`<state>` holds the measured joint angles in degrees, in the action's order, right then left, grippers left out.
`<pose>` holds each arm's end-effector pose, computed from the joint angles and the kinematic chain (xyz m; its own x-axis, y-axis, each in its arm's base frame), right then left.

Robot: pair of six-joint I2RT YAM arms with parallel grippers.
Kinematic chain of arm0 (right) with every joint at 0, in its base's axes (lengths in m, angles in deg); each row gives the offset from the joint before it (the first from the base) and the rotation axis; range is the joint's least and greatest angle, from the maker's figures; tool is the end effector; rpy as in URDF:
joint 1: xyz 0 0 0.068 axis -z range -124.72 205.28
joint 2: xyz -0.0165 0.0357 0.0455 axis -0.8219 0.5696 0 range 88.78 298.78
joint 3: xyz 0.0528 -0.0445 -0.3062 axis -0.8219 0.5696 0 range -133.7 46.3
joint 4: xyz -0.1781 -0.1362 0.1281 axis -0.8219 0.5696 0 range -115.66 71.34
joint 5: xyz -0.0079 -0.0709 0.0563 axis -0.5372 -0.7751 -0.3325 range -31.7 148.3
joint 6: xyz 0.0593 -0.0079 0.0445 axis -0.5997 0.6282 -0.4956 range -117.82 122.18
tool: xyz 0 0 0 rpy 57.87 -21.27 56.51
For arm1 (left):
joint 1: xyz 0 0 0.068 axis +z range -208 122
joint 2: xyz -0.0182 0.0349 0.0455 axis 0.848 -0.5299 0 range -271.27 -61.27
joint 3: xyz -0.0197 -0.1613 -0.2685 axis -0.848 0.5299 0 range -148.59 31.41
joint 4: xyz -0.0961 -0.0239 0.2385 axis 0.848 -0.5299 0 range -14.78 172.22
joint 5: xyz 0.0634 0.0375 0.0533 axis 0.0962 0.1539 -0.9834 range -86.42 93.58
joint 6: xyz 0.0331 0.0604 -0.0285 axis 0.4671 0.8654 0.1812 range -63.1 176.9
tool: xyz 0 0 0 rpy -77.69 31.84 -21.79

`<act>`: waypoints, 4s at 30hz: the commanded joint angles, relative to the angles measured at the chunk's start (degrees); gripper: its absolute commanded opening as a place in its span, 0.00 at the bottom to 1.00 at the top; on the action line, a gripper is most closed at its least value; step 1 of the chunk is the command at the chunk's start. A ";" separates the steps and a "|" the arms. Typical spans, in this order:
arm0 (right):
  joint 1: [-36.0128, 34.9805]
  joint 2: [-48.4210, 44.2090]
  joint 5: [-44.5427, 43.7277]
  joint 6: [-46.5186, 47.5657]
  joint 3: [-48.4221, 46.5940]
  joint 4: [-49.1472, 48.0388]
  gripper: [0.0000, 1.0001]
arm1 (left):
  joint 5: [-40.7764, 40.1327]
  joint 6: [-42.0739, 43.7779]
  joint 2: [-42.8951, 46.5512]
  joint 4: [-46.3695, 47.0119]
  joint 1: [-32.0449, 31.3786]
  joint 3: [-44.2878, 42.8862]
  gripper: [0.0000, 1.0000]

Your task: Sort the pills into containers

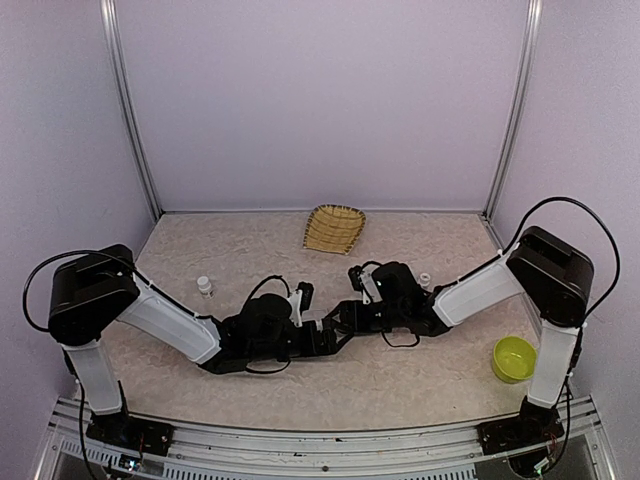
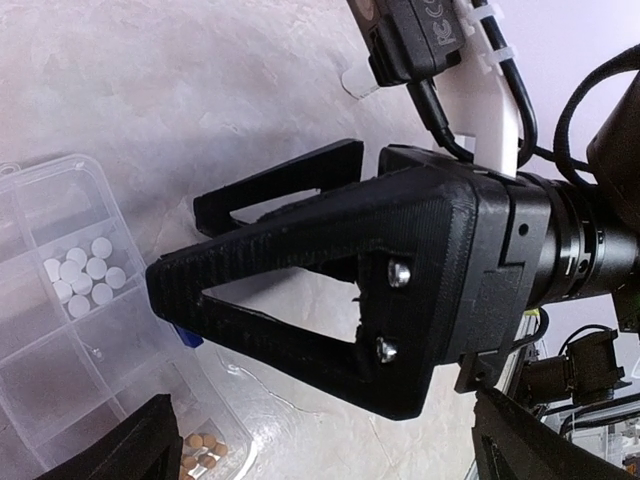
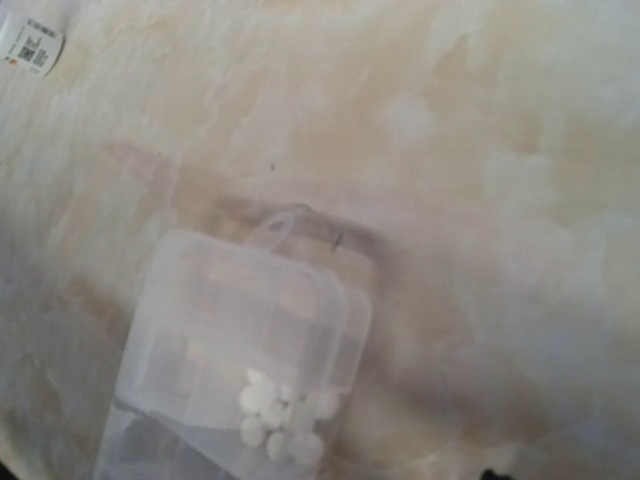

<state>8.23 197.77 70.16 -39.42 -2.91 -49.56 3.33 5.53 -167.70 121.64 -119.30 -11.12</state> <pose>0.2648 0.3034 0.1453 -0.8496 0.0409 -0.5259 -0.3554 0.6923 0.6280 0.1881 -0.3428 0.1601 -0.8079 -0.1509 -0.5696 0.3909 0.5860 -0.7098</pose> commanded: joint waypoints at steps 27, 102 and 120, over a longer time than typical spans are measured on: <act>-0.28 -4.28 -10.25 3.38 1.40 16.08 0.65 | 0.77 -2.67 -0.05 5.12 0.38 5.26 0.99; -1.06 3.84 9.17 -1.37 -3.97 3.73 0.32 | -9.13 3.48 3.74 -28.06 1.88 -5.26 0.99; -2.54 4.70 10.22 -3.77 -4.07 2.98 0.25 | -5.46 3.48 1.30 -20.45 1.97 -4.06 0.71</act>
<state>7.27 201.33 79.66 -42.04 -6.69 -47.38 -5.28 8.74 -164.95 97.55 -117.13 -15.22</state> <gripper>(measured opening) 0.256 0.717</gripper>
